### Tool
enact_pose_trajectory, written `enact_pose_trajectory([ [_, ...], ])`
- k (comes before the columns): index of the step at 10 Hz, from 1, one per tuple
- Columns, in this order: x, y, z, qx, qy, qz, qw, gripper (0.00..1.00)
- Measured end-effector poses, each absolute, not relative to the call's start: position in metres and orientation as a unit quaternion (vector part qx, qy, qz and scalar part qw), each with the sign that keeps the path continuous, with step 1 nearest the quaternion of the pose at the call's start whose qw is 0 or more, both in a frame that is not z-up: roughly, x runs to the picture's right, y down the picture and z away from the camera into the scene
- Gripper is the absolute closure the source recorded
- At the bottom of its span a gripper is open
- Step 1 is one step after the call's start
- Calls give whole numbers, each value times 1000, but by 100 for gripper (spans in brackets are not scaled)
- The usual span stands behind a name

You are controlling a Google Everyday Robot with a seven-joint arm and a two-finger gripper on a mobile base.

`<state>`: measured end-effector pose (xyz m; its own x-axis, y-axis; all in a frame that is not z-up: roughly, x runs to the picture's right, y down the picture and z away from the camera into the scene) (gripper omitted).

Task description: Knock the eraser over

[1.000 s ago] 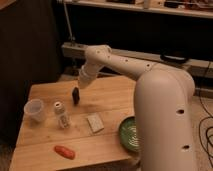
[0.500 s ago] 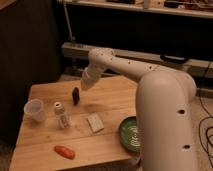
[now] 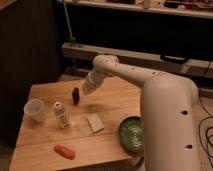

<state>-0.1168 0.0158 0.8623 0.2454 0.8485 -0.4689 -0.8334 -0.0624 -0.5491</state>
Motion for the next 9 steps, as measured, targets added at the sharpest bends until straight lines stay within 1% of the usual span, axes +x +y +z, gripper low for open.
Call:
enact_pose_trajectory([
  [5,-123,34,877,-407,0,606,683,98],
  [9,-125,41,887,-397,21,602,693,98],
])
